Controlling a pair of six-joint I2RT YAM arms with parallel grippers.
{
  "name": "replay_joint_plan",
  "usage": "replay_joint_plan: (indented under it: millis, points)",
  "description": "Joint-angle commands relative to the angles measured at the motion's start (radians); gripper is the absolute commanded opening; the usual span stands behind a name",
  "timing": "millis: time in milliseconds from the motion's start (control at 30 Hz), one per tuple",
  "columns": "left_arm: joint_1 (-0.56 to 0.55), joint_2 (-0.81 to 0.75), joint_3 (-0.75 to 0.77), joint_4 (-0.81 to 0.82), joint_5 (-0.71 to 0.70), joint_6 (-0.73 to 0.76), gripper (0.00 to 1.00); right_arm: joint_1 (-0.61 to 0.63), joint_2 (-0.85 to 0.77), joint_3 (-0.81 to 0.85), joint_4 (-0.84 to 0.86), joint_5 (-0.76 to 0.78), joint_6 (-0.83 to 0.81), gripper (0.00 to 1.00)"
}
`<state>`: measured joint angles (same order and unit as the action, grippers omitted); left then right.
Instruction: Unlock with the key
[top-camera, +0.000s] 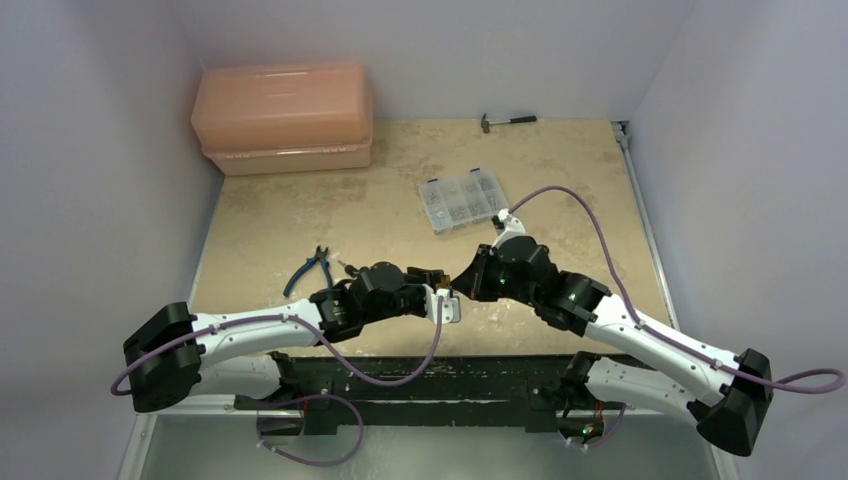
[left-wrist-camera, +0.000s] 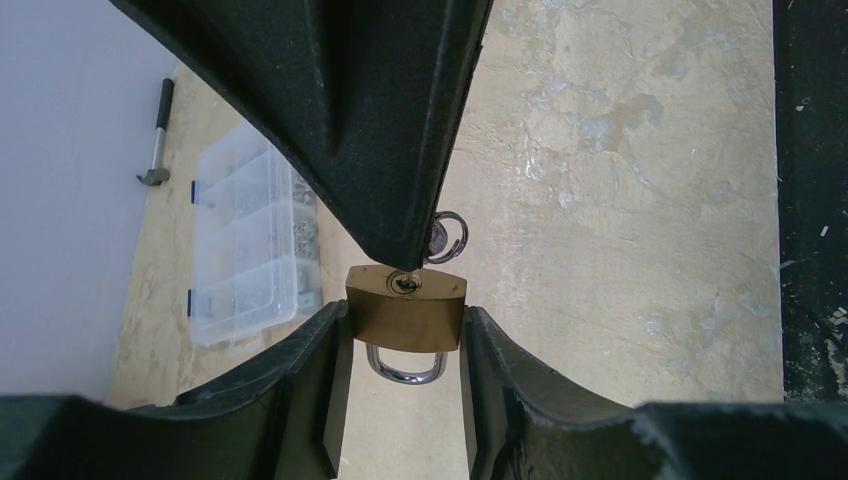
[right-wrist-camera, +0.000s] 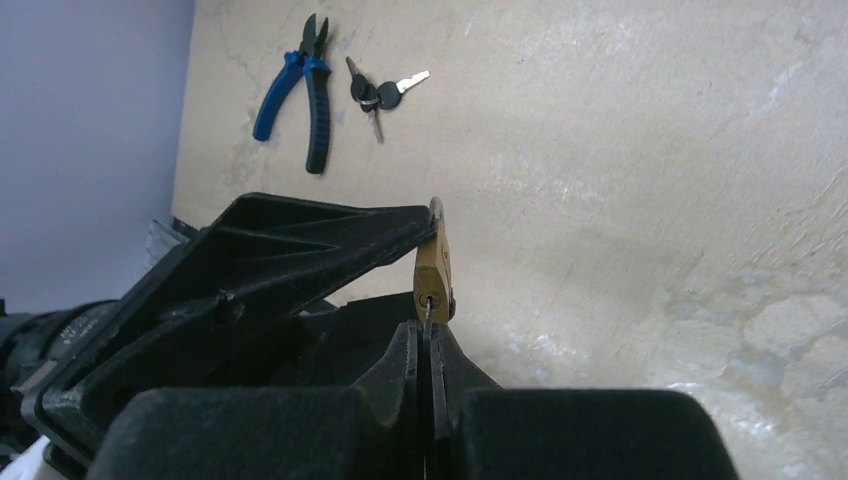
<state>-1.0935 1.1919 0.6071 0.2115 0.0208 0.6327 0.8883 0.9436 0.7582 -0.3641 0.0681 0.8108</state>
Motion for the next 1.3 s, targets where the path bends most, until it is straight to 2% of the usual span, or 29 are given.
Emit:
replay_joint_plan:
  millis: [0, 67, 167, 267, 600, 833, 900, 1033, 1133, 1267]
  points:
    - [-0.017, -0.044, 0.016, 0.135, 0.051, -0.006, 0.0, 0.0, 0.008, -0.01, 0.003, 0.062, 0.193, 0.0]
    - [-0.017, -0.044, 0.017, 0.134, 0.054, -0.005, 0.0, 0.0, 0.006, -0.014, 0.031, 0.054, 0.175, 0.0]
    - [-0.017, -0.046, 0.018, 0.131, 0.06, -0.005, 0.0, 0.0, 0.007, 0.011, 0.075, 0.013, -0.022, 0.0]
    - [-0.017, -0.049, 0.017, 0.129, 0.062, -0.006, 0.0, 0.0, -0.009, 0.027, 0.066, 0.027, -0.137, 0.0]
    - [-0.018, -0.052, 0.019, 0.122, 0.091, -0.002, 0.0, 0.002, 0.056, 0.057, 0.072, -0.108, -0.327, 0.0]
    - [-0.017, -0.049, 0.019, 0.118, 0.107, -0.004, 0.0, 0.001, 0.059, 0.068, 0.071, -0.13, -0.37, 0.0]
    - [-0.017, -0.052, 0.017, 0.121, 0.104, -0.004, 0.0, 0.001, 0.064, 0.07, 0.054, -0.081, -0.318, 0.0]
    - [-0.017, -0.053, 0.013, 0.132, 0.088, -0.007, 0.0, 0.001, 0.106, 0.092, -0.015, 0.012, -0.092, 0.0]
    - [-0.017, -0.05, 0.014, 0.132, 0.087, -0.008, 0.0, 0.002, 0.136, 0.089, -0.002, -0.003, -0.046, 0.0]
    - [-0.017, -0.048, 0.014, 0.126, 0.104, -0.009, 0.0, 0.001, 0.144, 0.077, 0.066, -0.089, -0.168, 0.0]
